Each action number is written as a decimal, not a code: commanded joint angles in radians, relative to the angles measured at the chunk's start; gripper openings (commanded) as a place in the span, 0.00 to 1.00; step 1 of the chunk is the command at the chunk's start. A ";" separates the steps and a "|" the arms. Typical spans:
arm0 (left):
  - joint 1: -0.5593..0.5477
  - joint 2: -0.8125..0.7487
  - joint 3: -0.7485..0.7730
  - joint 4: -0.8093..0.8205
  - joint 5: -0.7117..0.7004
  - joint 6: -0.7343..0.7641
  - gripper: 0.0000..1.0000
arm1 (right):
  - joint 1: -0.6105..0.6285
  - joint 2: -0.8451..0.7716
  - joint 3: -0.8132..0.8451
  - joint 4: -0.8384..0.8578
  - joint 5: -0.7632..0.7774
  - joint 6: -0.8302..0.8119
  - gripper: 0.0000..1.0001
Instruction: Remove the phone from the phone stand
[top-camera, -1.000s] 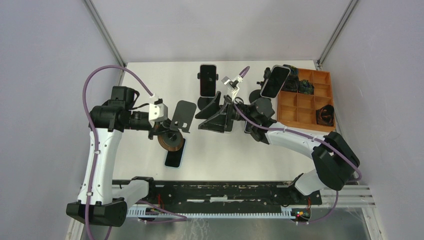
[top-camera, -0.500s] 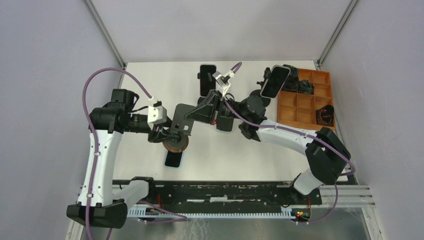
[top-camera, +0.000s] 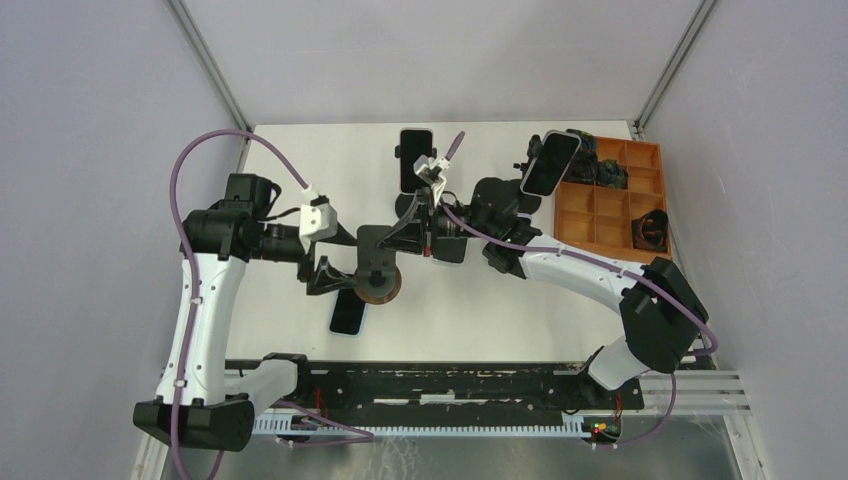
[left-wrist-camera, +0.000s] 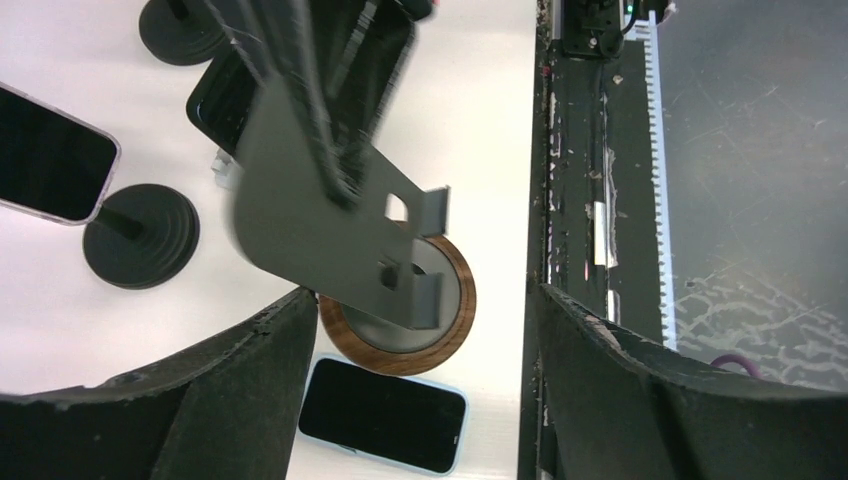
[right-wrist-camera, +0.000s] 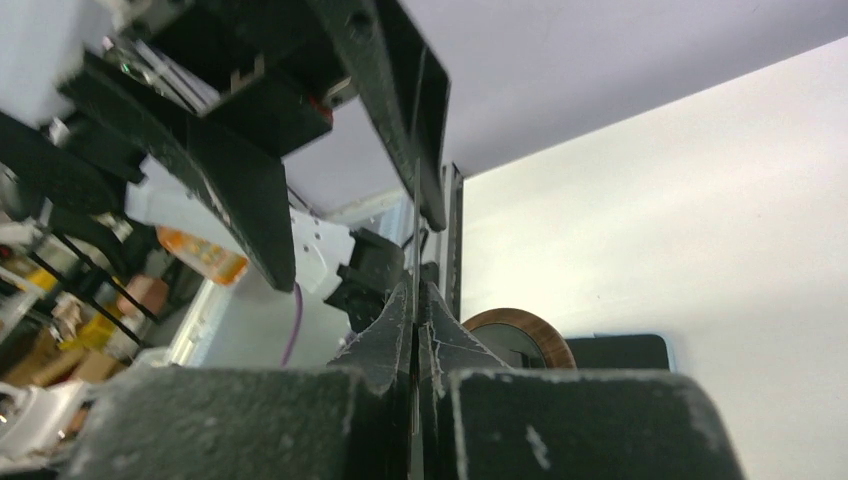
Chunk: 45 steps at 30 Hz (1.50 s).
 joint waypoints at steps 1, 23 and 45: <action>-0.001 0.098 0.067 0.047 0.024 -0.124 0.76 | 0.064 -0.044 0.112 -0.158 -0.003 -0.233 0.00; -0.011 0.303 0.133 0.036 -0.120 0.071 0.02 | -0.051 -0.069 0.025 -0.174 0.186 -0.168 0.69; 0.052 0.885 0.517 -0.008 -0.200 0.259 0.02 | -0.246 -0.384 -0.331 -0.418 0.456 -0.244 0.92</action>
